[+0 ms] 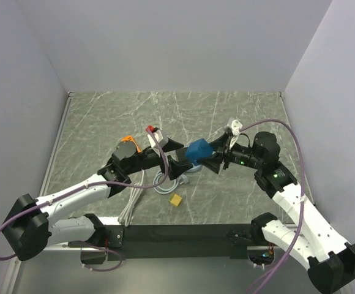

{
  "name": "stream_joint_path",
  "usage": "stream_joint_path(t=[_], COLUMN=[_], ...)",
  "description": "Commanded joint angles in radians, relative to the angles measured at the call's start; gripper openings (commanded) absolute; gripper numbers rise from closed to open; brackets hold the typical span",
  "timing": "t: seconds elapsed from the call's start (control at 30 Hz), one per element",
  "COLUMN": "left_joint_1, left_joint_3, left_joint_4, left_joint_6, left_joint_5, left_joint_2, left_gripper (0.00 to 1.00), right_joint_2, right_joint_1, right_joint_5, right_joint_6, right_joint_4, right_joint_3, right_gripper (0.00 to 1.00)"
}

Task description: Insert the plug

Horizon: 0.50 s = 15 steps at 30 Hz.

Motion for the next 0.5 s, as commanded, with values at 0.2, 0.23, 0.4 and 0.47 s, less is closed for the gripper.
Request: stream_joint_path(t=[0.2, 0.23, 0.4, 0.47], left_joint_1=[0.009, 0.011, 0.009, 0.009], left_joint_3=[-0.064, -0.064, -0.052, -0.033], left_joint_4=[-0.036, -0.047, -0.094, -0.111], left_joint_6=[-0.117, -0.134, -0.260, -0.289], left_joint_5=[-0.327, -0.365, -0.554, -0.582], left_joint_2=[-0.020, -0.011, 0.069, 0.110], left_gripper=[0.99, 0.99, 0.99, 0.99], right_joint_2=[0.013, 0.027, 0.122, 0.148], right_joint_1=[-0.094, -0.094, -0.097, -0.094], right_joint_5=[0.195, 0.221, 0.362, 0.386], right_joint_6=[0.040, 0.045, 0.085, 0.098], right_joint_4=[0.069, 0.069, 0.109, 0.123], right_joint_3=[0.038, 0.038, 0.018, 0.021], right_gripper=[0.00, 0.00, 0.00, 0.00])
